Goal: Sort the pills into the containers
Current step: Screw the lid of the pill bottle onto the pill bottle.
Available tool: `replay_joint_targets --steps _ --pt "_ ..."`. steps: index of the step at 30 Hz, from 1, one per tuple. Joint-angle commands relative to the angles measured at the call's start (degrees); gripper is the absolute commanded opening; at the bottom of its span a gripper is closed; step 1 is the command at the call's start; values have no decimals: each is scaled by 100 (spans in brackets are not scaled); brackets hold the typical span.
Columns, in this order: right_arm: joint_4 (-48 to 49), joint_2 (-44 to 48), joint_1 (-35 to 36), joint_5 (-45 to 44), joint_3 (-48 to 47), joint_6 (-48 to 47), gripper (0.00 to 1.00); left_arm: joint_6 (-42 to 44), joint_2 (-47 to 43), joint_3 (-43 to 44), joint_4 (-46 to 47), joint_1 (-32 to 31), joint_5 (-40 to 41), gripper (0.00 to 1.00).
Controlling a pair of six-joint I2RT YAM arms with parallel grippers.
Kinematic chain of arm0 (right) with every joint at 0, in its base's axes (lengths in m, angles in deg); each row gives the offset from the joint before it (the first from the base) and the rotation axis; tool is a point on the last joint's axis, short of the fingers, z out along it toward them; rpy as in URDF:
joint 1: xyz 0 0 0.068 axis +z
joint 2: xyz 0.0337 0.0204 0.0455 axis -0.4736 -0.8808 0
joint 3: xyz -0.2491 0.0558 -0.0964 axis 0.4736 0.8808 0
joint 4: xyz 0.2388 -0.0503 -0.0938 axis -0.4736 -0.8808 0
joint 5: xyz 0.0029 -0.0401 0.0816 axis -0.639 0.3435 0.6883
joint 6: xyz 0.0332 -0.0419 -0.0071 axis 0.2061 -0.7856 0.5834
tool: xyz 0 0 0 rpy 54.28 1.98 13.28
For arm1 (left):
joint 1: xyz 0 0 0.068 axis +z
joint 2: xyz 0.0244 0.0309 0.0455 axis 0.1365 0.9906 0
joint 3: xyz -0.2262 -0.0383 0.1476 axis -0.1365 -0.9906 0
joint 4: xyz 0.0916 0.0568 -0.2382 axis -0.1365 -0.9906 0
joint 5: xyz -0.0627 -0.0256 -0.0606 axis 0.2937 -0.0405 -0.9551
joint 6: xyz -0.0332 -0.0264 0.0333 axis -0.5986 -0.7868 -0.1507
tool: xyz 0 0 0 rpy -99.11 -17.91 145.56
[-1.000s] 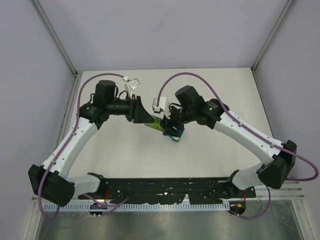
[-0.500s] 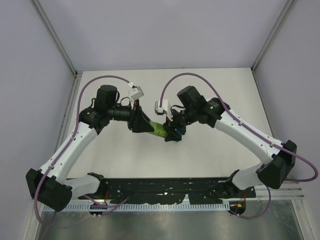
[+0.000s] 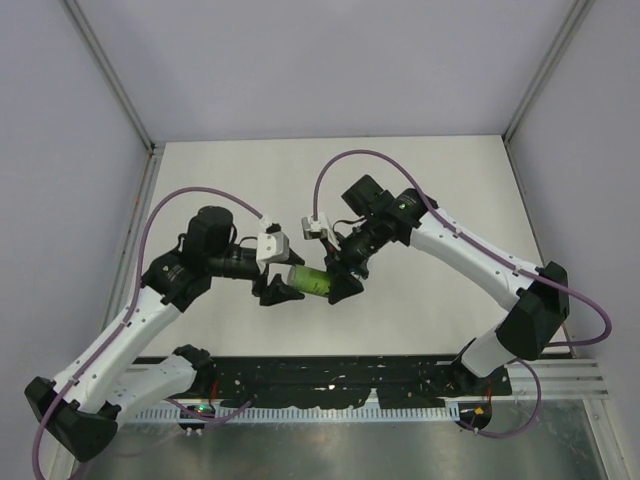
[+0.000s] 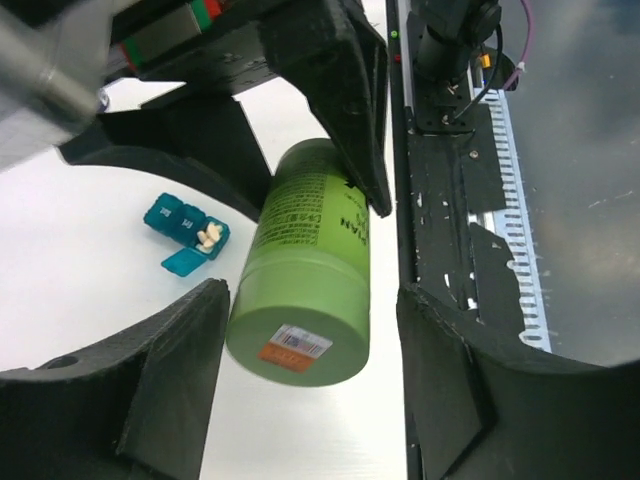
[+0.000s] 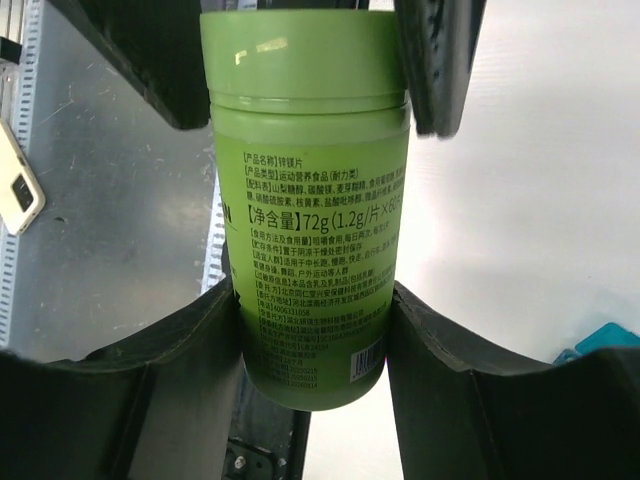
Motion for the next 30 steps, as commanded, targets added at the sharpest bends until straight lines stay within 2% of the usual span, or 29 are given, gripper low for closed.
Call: replay_joint_targets --steps 1,4,6,17,24,26,30 --pt "440 115 -9 273 -390 -76 5 86 -19 12 242 -115 390 78" --pt "606 211 9 35 -329 30 6 -291 16 170 286 -98 864 97" --pt "703 290 18 -184 -241 74 6 -564 77 320 268 -10 919 100" --pt "1389 756 132 -1257 32 487 5 -2839 420 988 452 921 366 100" --pt "1618 853 229 -1873 76 645 6 -4071 1114 1366 303 1132 -117 100" --pt "1627 862 220 -1934 67 654 6 -4195 1211 1314 356 1159 -232 96" --pt "1635 880 229 -2048 85 654 5 -4204 1273 1217 400 1159 -364 82"
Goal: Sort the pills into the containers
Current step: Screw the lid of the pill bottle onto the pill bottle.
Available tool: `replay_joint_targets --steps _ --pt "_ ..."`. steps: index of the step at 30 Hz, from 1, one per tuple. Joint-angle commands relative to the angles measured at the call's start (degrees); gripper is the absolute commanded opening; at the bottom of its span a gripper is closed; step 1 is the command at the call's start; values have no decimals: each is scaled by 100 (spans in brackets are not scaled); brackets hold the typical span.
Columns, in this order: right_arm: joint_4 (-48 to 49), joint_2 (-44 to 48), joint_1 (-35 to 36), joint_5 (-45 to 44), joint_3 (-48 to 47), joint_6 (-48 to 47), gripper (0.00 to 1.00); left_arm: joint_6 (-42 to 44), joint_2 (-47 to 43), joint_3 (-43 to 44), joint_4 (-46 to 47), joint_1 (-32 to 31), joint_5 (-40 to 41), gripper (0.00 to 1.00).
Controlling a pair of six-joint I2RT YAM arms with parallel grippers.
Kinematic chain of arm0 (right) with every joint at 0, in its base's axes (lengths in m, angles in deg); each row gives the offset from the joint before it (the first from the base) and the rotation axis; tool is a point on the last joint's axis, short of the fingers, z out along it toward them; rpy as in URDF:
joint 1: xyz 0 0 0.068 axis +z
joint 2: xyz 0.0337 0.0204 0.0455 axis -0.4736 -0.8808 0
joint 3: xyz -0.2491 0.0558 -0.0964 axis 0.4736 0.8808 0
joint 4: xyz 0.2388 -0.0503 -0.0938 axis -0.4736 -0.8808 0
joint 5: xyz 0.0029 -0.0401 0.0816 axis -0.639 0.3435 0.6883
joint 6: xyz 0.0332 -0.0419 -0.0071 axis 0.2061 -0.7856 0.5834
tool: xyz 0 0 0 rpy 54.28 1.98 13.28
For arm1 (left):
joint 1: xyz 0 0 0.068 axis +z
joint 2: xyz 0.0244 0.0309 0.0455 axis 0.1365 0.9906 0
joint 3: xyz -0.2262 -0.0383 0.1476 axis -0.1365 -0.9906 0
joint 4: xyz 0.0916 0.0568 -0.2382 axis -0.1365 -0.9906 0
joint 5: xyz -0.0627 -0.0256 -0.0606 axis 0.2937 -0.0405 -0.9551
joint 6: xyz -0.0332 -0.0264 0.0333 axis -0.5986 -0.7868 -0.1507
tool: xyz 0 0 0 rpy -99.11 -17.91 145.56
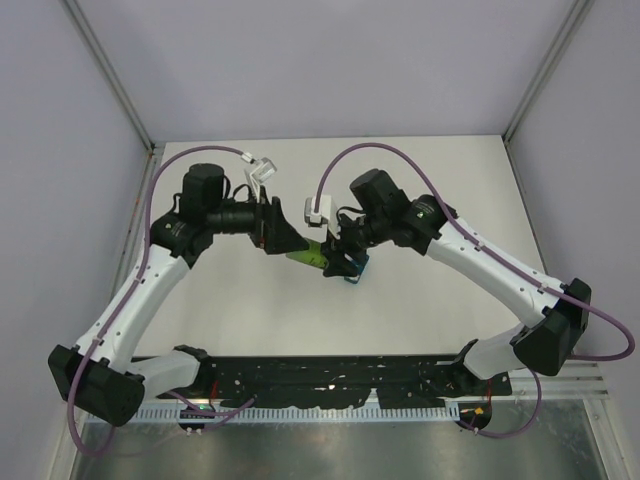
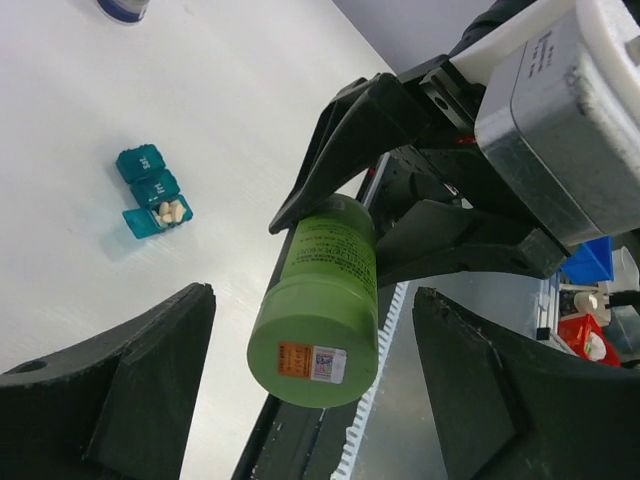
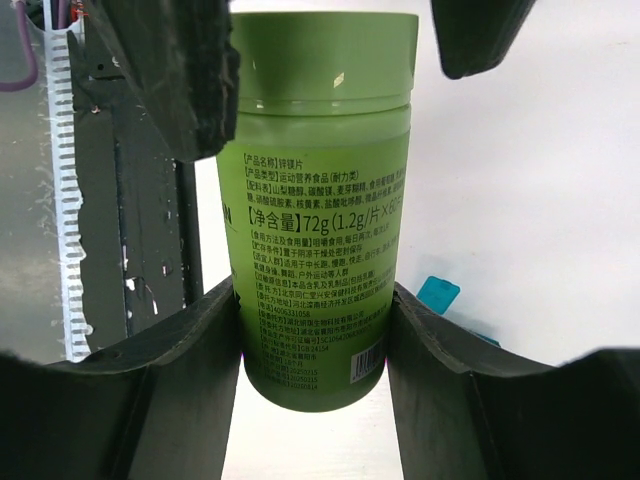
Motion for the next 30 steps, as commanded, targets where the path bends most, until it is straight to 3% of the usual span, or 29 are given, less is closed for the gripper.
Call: replay_joint_targets --steps 1,10,18,30 --pt "333 276 34 -206 -27 79 6 -344 -26 -16 225 36 -452 77" --pt "298 232 25 -224 -62 62 5 -20 -26 -183 155 36 -671 38" --pt "245 241 34 -57 -36 44 6 832 1 -209 -82 27 -1058 0" --pt "87 4 -185 891 -132 53 6 2318 -842 -806 392 -96 -1603 0"
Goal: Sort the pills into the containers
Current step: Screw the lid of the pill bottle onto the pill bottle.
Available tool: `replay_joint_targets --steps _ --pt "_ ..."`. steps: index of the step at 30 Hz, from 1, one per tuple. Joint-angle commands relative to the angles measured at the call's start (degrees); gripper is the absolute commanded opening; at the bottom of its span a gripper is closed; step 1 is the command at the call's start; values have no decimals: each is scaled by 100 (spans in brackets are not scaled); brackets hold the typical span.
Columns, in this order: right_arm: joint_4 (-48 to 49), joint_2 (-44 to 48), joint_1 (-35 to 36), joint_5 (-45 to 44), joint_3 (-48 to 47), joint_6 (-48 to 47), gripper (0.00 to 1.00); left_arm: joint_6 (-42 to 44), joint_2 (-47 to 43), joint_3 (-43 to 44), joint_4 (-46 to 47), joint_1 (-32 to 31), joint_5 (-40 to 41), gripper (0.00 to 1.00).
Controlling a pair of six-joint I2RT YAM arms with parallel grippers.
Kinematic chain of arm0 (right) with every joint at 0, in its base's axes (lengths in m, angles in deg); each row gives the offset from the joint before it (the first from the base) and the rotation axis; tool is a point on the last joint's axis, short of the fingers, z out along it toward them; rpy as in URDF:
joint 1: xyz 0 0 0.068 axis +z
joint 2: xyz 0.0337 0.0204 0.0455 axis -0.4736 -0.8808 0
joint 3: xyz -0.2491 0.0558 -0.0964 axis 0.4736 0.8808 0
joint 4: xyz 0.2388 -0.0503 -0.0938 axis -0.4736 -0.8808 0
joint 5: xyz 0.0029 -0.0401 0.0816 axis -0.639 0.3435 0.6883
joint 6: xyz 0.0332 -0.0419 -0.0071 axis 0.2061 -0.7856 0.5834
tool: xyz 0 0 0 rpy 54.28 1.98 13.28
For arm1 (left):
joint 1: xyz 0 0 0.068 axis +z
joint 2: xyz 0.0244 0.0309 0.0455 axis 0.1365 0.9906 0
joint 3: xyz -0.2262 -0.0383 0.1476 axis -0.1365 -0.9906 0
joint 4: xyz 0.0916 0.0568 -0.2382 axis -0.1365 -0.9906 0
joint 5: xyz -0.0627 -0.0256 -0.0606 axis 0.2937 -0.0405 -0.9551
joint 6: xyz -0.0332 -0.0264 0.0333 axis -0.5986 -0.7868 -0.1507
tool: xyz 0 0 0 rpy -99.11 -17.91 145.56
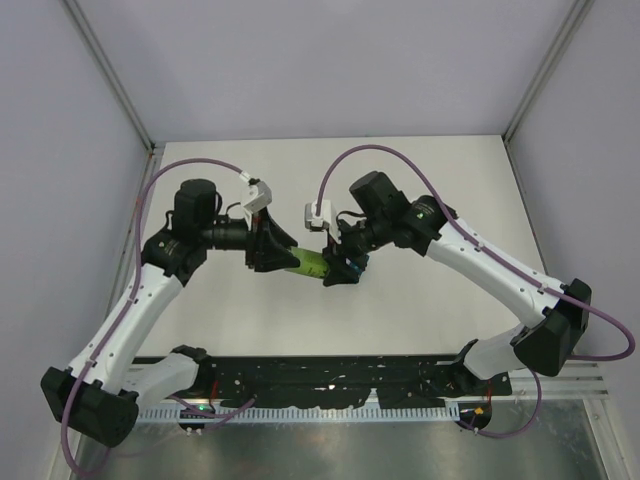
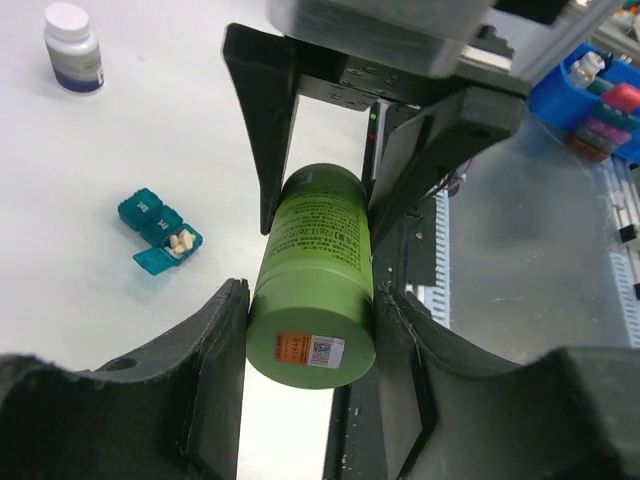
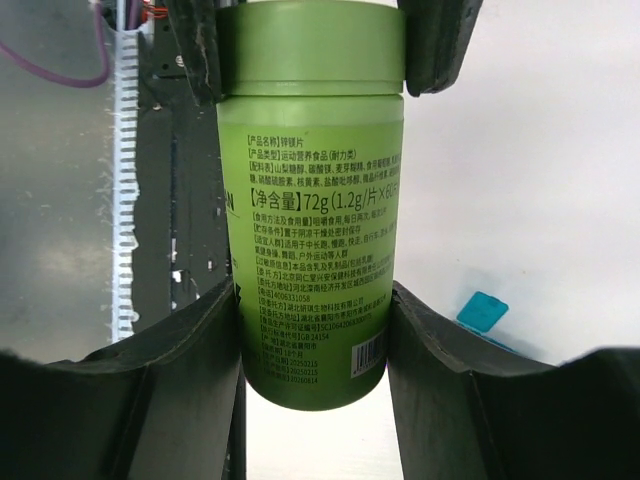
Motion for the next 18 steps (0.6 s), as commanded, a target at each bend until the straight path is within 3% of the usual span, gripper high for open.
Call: replay_joint_targets --steps 1,8,12,13,15,18 --pt "216 -24 -203 699 -163 24 5 878 -419 -247 134 -179 -594 0" --pt "-153 -270 -265 1561 -277 -213 5 2021 -797 -511 -103 -715 -217 0" --pt "-285 -359 -256 1651 -321 -336 6 2215 -903 -555 -77 -883 3 2" --pt "-286 -341 -273 1650 -312 -345 6 2198 -894 -521 -77 -874 39 9" --pt "-286 -341 -265 1659 -295 -354 5 2198 -876 -485 -103 -883 83 31" --pt "-312 -350 -265 1694 -260 -380 6 2067 -911 -485 19 -883 258 50"
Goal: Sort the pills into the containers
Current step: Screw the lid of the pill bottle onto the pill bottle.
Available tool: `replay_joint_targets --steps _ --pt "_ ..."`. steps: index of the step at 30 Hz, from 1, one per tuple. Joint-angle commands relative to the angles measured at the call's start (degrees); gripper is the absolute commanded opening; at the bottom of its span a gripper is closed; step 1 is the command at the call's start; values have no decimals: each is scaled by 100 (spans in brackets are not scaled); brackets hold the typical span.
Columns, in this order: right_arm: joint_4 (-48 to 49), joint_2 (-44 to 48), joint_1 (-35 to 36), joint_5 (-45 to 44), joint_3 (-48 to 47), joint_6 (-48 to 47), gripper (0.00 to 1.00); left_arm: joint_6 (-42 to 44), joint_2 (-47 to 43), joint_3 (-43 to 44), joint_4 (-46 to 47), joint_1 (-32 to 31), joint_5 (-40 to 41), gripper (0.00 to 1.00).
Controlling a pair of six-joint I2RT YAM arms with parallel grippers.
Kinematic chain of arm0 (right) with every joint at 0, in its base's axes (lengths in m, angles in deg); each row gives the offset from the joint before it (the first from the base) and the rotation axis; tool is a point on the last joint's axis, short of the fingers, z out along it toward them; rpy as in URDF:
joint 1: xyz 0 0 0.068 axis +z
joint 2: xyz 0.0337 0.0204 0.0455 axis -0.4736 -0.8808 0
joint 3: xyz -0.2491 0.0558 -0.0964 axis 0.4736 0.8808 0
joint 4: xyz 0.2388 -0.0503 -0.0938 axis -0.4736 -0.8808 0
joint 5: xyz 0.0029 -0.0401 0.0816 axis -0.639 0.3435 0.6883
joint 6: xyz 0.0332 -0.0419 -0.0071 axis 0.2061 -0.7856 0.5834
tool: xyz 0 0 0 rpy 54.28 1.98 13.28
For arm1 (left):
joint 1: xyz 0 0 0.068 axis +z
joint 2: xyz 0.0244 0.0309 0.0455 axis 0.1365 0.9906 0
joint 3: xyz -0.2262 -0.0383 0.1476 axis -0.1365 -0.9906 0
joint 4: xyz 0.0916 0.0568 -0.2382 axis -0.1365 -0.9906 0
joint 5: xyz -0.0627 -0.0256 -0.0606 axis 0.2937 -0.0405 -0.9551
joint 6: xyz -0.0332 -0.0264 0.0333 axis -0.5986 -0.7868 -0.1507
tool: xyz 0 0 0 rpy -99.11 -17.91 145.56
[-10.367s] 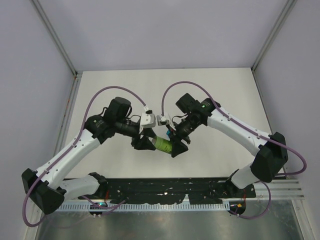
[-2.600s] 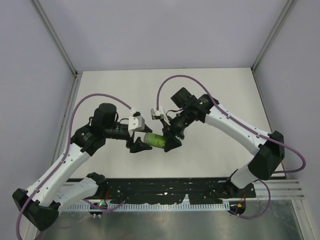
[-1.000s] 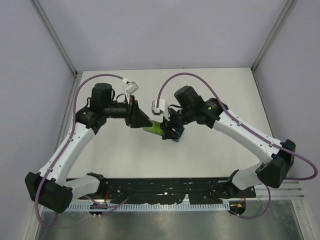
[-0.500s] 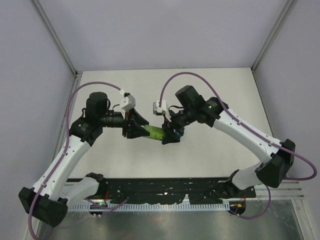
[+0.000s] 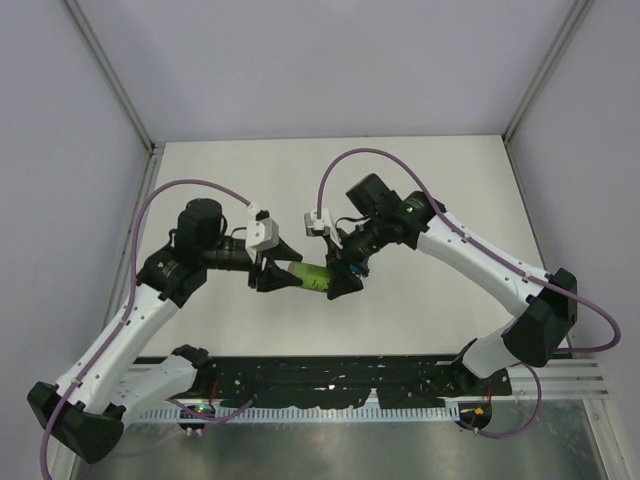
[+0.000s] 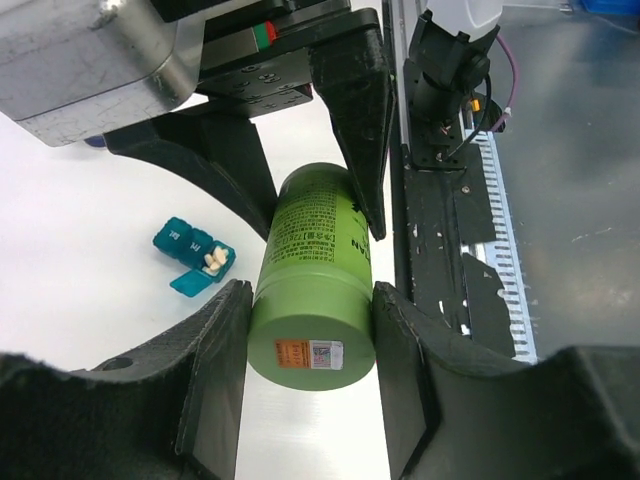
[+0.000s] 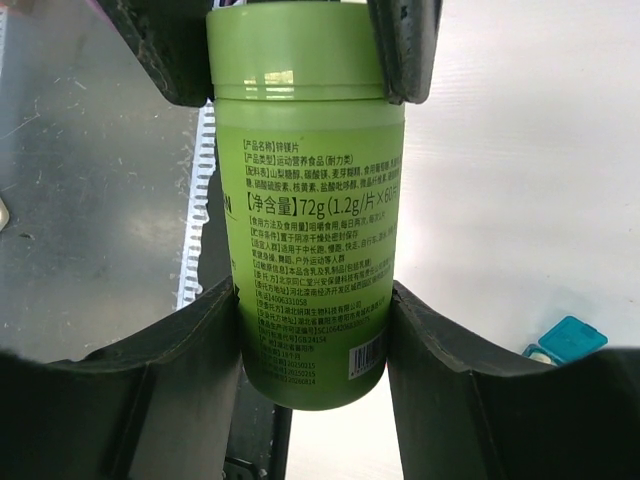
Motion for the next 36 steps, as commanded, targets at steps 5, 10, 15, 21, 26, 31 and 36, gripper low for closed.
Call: replay_joint_targets --steps 5,10,15,21,26,31,36 --pt "374 107 -62 289 -154 -2 6 -272 -87 184 217 -93 305 72" --pt "497 257 -53 43 -5 68 5 -782 -70 333 261 64 533 94" --pt "691 441 -35 -361 83 156 5 -1669 -52 465 516 415 683 100" --pt "963 573 0 -757 127 349 5 -2768 158 650 552 680 859 100" --pt "1069 626 26 -994 66 437 6 -3366 501 651 560 680 534 99" --pt "1104 643 26 -1100 22 490 5 -3543 712 572 674 680 419 100" --pt "1131 617 26 -1188 -13 525 5 -3701 835 317 947 654 340 100"
